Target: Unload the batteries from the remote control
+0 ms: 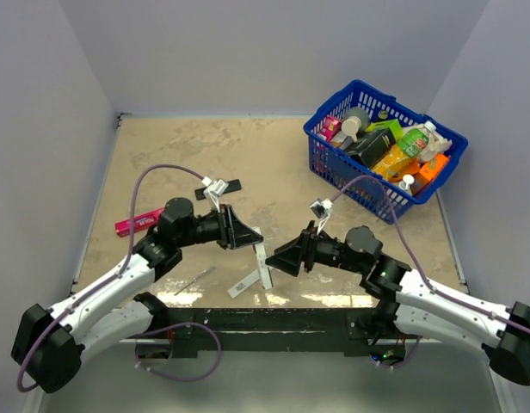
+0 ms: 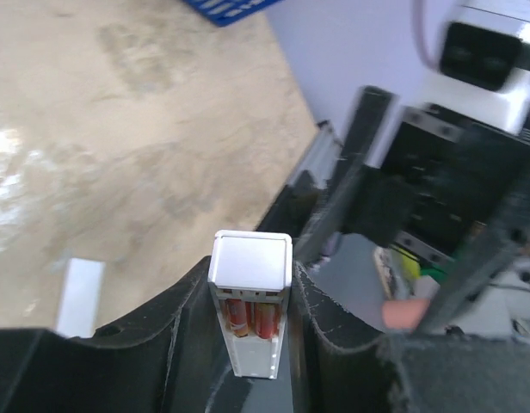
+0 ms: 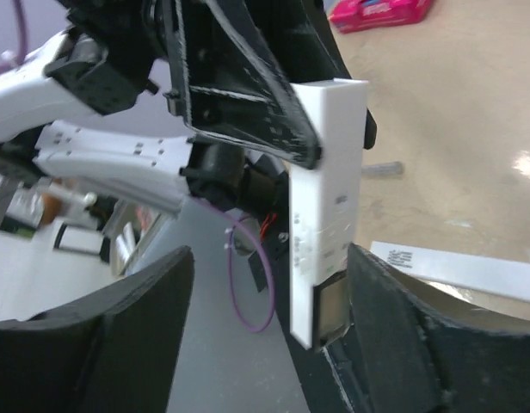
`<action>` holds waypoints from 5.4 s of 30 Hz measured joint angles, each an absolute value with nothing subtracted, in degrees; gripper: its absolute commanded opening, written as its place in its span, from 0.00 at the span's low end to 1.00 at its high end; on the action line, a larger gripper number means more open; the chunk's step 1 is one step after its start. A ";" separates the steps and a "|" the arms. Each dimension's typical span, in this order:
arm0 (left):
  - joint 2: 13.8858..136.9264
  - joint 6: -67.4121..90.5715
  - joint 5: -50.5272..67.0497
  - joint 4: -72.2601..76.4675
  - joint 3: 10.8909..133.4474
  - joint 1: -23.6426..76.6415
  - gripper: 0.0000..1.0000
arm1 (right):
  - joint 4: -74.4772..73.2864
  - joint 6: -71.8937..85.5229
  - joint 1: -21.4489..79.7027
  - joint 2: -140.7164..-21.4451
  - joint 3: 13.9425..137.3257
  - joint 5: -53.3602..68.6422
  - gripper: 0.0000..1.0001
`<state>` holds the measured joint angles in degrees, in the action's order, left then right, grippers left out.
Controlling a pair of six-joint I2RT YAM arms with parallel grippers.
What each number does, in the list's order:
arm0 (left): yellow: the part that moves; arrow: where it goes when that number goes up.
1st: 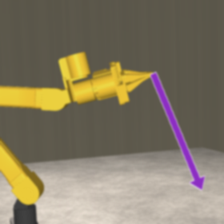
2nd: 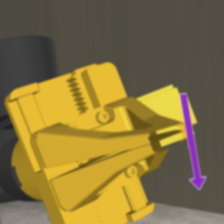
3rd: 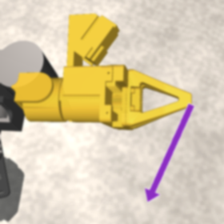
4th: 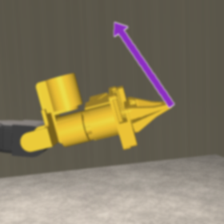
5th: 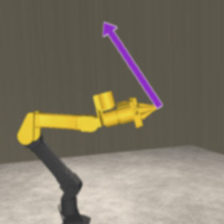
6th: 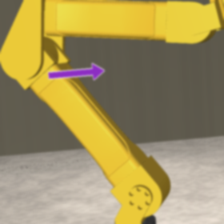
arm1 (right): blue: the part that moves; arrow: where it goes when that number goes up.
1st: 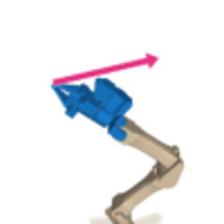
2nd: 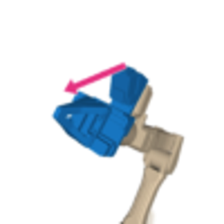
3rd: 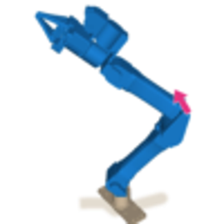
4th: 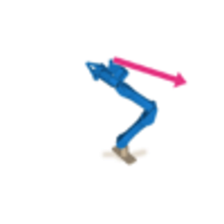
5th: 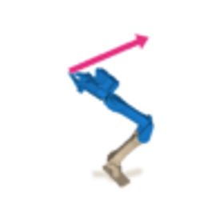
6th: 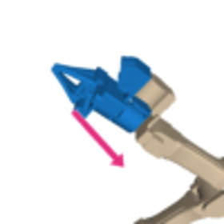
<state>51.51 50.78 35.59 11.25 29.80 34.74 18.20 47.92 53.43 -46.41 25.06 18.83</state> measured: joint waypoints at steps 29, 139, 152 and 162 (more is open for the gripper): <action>102.39 29.04 -1.54 -29.43 65.28 34.68 0.59 | -18.37 44.10 53.45 -30.13 27.09 0.34 0.91; 77.60 24.40 40.84 -31.14 57.36 25.08 0.00 | 10.74 -26.85 53.45 -54.94 33.45 4.40 0.78; 75.50 24.51 44.80 -36.10 55.40 25.08 0.00 | 4.14 -49.91 54.19 -65.69 45.15 9.04 0.66; 75.50 23.77 45.23 -38.87 55.40 25.08 0.00 | -3.51 -55.44 54.72 -70.17 47.46 10.33 0.62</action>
